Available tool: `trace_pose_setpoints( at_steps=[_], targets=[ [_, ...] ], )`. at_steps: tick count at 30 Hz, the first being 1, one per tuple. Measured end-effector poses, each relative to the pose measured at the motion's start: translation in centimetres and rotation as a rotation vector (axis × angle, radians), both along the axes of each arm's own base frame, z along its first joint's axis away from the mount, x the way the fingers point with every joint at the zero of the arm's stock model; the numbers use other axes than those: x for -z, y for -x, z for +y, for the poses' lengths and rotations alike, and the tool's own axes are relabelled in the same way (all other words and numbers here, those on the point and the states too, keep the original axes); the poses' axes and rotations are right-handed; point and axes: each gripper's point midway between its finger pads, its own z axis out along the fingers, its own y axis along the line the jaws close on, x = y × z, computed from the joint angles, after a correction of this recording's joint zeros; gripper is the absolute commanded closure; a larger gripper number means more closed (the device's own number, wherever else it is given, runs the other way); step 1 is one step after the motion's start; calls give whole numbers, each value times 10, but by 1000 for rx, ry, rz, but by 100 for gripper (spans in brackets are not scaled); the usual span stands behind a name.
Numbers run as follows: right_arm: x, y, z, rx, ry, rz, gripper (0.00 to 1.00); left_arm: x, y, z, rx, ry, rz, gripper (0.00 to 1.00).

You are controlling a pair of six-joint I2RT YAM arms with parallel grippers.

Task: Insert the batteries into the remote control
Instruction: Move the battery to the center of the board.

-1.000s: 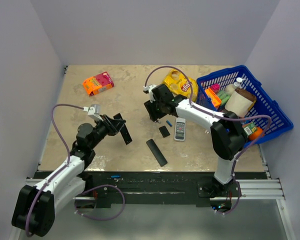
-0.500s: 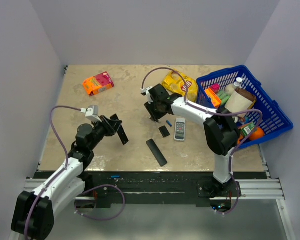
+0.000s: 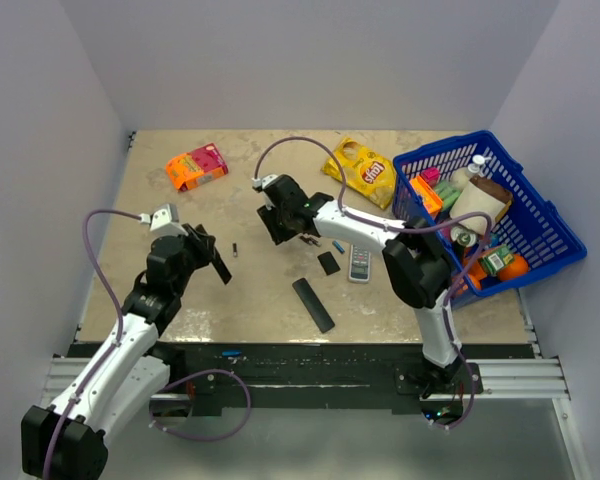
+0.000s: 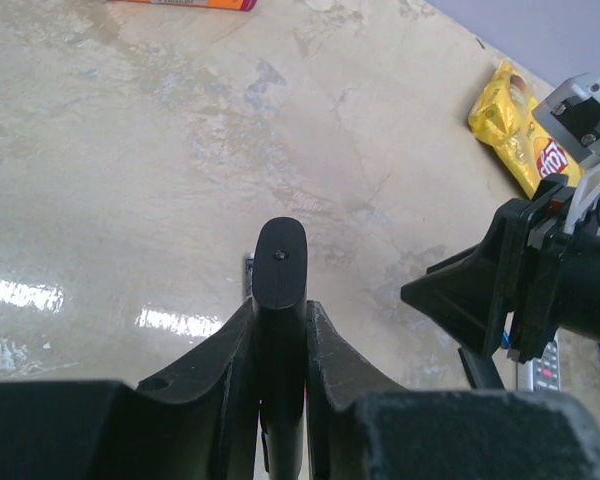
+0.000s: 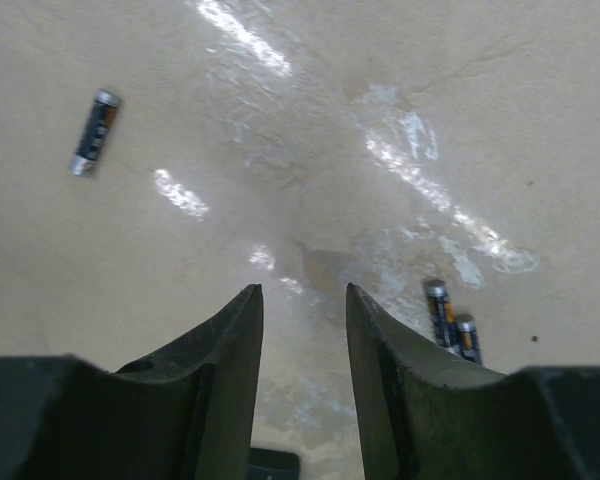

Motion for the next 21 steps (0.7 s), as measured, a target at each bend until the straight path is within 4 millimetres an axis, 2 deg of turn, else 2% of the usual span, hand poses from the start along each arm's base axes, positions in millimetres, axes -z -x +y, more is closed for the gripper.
trace_pose_setpoints(
  at_steps=[6,12,16,21],
  targets=[
    [6,-16,-37,52,109,-12,65,6,4,-2,22,-9,26,100],
    [14,-20,-66,61,194,14,71,10,3,-9,54,-3,40,100],
    [21,-20,-73,48,226,32,72,15,3,-13,79,3,58,100],
    [33,-23,-68,16,239,54,75,16,4,-17,99,10,64,100]
  ],
)
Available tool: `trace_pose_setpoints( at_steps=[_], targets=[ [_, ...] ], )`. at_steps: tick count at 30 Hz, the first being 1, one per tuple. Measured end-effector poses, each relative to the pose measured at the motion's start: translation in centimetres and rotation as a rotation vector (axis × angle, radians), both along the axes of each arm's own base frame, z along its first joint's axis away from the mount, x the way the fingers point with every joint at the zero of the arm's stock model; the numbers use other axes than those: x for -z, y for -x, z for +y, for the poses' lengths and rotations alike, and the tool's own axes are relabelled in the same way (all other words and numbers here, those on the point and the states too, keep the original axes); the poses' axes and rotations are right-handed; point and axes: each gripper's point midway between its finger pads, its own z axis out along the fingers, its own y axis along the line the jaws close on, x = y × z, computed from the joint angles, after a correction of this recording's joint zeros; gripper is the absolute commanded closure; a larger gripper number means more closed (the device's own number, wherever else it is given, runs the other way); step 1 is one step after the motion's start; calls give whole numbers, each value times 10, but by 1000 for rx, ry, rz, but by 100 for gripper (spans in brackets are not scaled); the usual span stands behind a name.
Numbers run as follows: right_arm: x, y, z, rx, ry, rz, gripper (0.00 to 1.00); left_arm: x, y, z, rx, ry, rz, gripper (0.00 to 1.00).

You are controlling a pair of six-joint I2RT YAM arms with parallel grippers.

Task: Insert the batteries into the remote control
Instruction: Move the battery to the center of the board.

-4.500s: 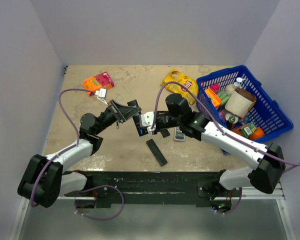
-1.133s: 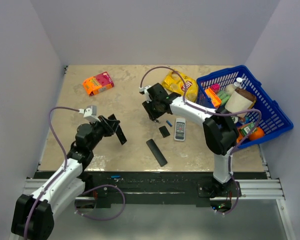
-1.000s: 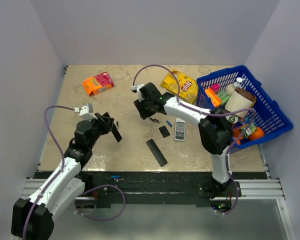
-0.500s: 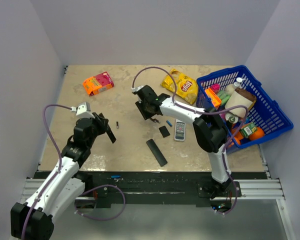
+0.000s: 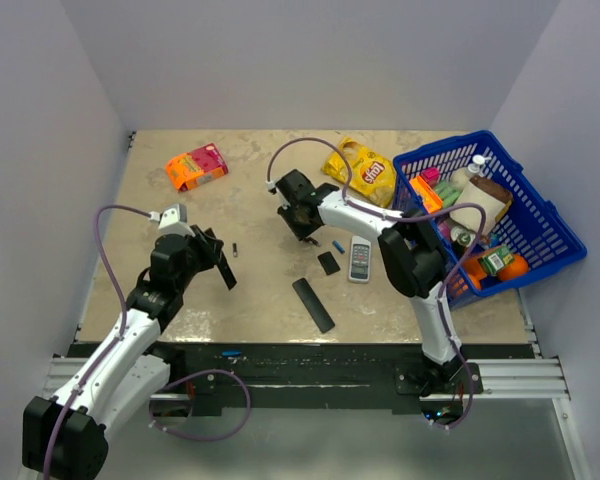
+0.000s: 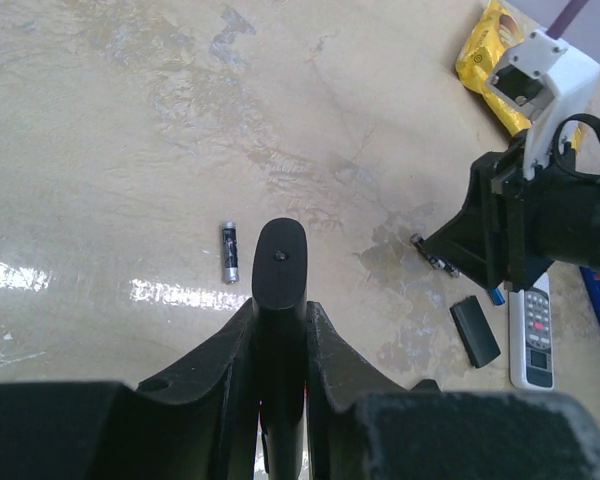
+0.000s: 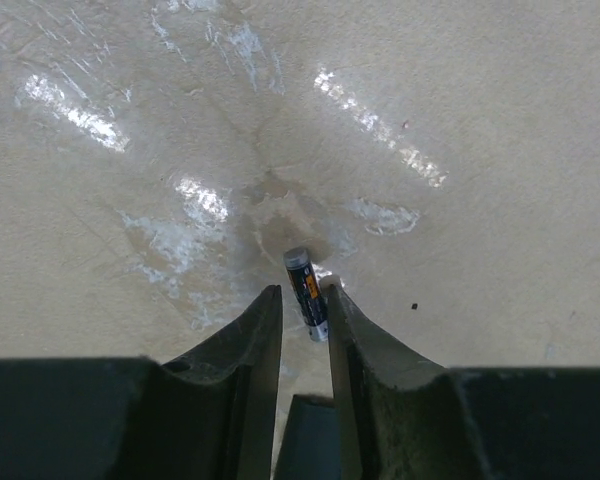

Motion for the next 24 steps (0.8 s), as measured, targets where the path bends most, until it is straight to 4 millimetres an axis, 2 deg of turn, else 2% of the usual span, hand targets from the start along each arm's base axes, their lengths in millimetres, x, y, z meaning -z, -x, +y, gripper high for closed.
trace_pose_setpoints(
  at_steps=[6,15,18,24],
  targets=[
    [13,0,5,-23,14,31,81,0,1,-2,8,3,1,100],
    [17,2,7,-30,10,54,92,-1,1,-3,18,8,0,100],
    [17,13,4,-1,-11,85,93,0,1,-4,22,9,1,100],
    [20,55,-11,112,-60,194,85,-1,0,-5,26,14,-3,100]
  ],
)
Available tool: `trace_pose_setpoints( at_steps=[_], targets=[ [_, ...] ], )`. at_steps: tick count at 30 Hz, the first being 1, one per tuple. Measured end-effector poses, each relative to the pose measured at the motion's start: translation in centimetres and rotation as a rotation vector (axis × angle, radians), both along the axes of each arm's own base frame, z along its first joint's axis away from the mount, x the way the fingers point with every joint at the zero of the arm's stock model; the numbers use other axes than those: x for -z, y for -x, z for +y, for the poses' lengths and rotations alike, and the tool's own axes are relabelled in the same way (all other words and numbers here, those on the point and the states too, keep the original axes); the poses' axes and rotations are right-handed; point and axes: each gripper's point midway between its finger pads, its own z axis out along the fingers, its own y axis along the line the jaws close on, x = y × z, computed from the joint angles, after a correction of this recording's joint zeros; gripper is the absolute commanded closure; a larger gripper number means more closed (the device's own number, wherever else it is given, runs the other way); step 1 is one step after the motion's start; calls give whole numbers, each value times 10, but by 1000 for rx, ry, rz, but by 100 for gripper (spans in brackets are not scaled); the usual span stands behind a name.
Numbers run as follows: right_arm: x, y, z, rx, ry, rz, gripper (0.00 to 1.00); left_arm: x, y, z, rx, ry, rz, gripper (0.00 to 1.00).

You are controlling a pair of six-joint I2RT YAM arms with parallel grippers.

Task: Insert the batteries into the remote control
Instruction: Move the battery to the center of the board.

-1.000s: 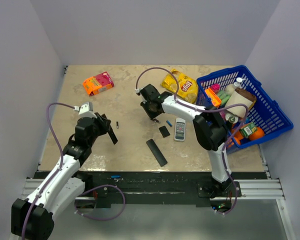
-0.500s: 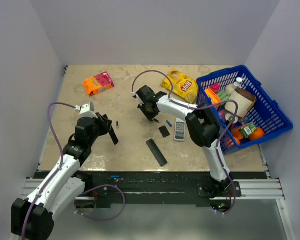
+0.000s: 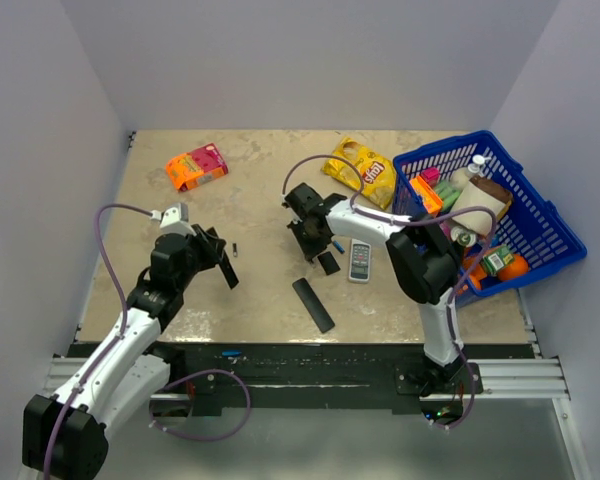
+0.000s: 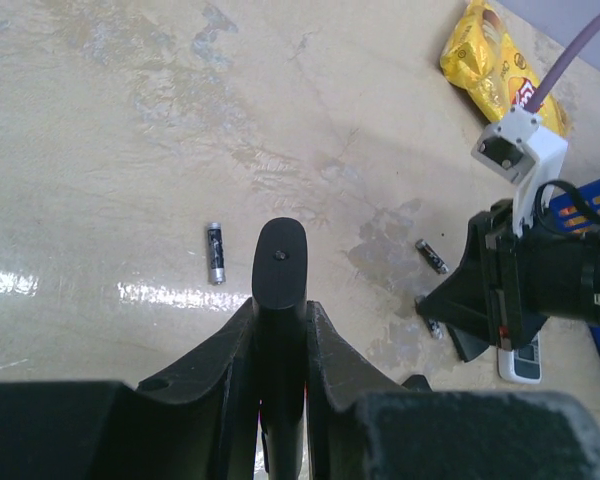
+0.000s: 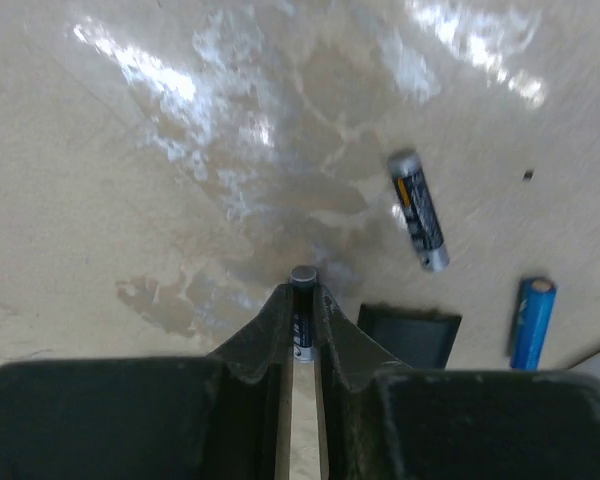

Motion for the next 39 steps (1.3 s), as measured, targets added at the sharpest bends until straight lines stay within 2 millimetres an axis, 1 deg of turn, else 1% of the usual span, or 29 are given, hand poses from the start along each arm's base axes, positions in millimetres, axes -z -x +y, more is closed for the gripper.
trace_pose_setpoints(
  at_steps=[1,2,4,5,7,10,11,14,16,19,25,29,39],
  targets=[
    [1,6,-3,22,-3,15,81,-1,-1,-1,1,4,-5,100],
    [1,10,-5,37,-6,23,73,-2,-2,-2,4,7,-10,100],
    [2,18,-9,73,-8,36,66,-4,-3,-3,9,11,-17,100],
    [3,20,-11,82,-6,39,58,-4,-4,-4,12,14,-20,100],
    [2,20,-11,104,-10,37,52,-5,-4,-5,18,18,-24,100],
    [0,19,-9,114,-20,33,51,-7,-5,-6,21,21,-29,100],
    [-1,19,-9,116,-22,32,52,-7,-5,-6,21,22,-31,100],
    [-6,21,-9,116,-37,26,62,-8,-5,-6,21,25,-33,100],
    [-10,28,-12,117,-41,29,66,-8,-5,-6,19,28,-33,100],
    [-11,36,-16,117,-41,36,66,-9,-5,-7,20,31,-36,100],
    [-1,56,-21,110,-25,78,66,-11,-4,-8,28,35,-41,100],
    [-1,60,-15,103,-38,81,66,-12,-4,-9,36,39,-44,100],
    [-5,66,12,68,-136,102,67,-15,-3,-10,41,44,-54,100]
  ],
)
